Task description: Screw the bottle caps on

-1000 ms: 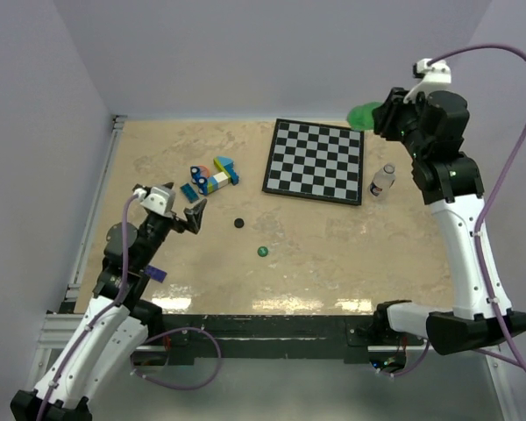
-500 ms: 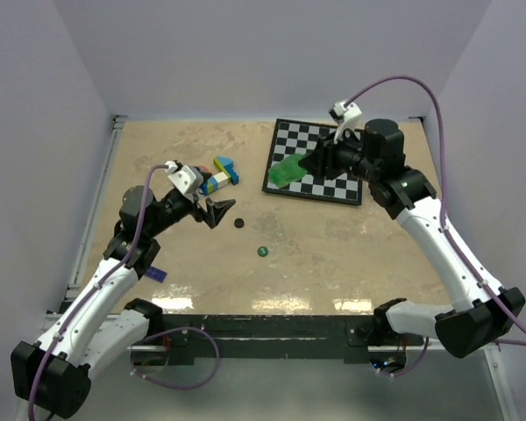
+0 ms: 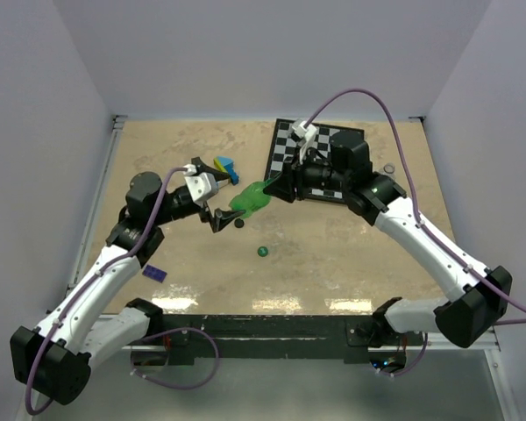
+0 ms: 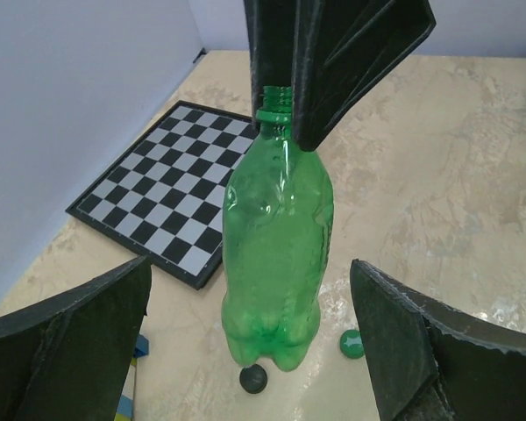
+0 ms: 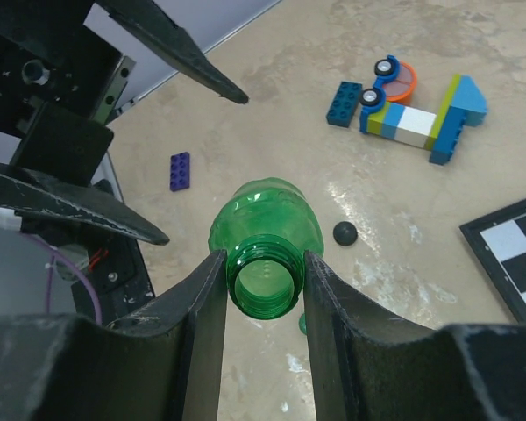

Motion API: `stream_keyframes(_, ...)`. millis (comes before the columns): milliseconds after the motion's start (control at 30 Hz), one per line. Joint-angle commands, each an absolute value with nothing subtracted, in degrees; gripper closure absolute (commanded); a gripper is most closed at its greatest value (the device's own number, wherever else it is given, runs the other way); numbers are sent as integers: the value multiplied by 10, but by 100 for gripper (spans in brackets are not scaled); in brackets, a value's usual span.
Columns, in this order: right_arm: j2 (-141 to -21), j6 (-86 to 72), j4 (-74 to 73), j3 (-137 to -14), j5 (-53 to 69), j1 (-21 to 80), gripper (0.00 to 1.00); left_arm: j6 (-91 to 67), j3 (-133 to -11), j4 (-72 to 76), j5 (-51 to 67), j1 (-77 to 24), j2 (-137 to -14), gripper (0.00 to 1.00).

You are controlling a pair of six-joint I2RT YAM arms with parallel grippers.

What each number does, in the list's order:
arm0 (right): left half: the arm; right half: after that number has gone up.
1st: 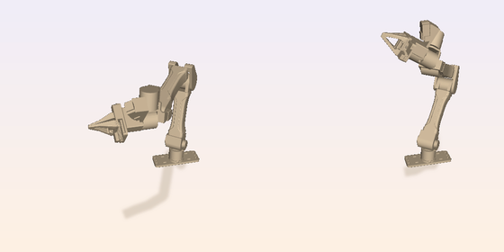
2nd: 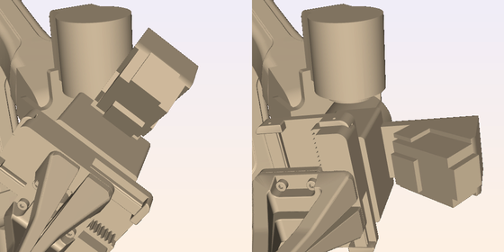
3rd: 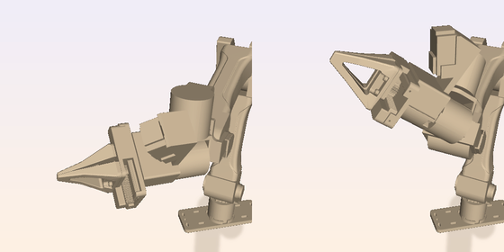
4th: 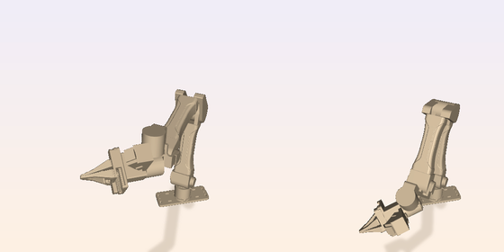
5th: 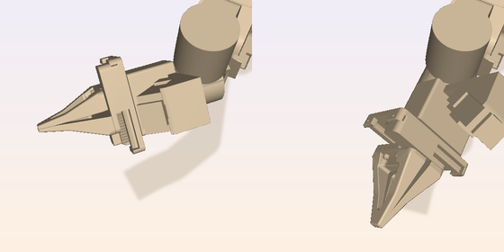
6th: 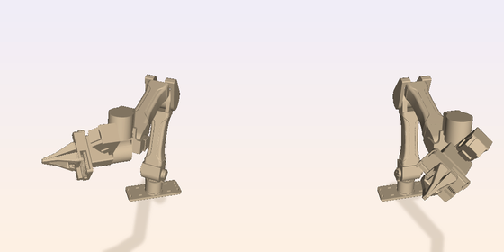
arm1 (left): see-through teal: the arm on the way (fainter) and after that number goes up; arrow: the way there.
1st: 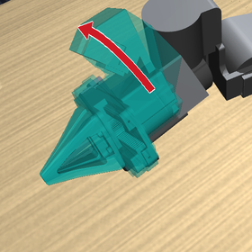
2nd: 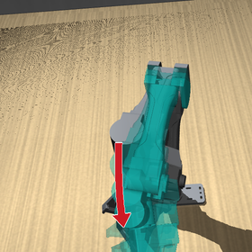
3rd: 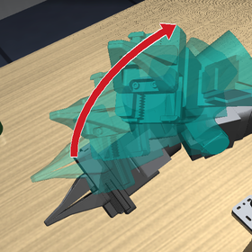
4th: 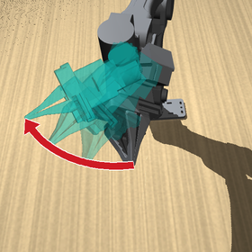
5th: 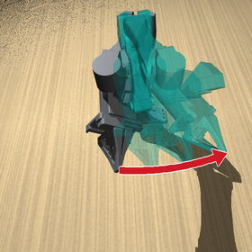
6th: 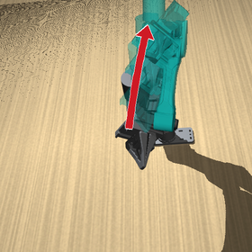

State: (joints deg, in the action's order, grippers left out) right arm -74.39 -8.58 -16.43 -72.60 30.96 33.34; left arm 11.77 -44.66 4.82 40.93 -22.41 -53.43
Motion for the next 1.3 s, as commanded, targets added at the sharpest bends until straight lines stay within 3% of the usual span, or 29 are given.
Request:
stream_keyframes(0,-748,-90,-124,-730,348,352,100,190,-477,25,479,-228,-546,0)
stream_keyframes(933,-771,-67,-163,-776,367,395,100,201,-471,-25,574,-229,-617,10)
stream_keyframes(1267,-769,-59,-174,-774,365,398,100,195,-461,-10,559,-229,-608,25)
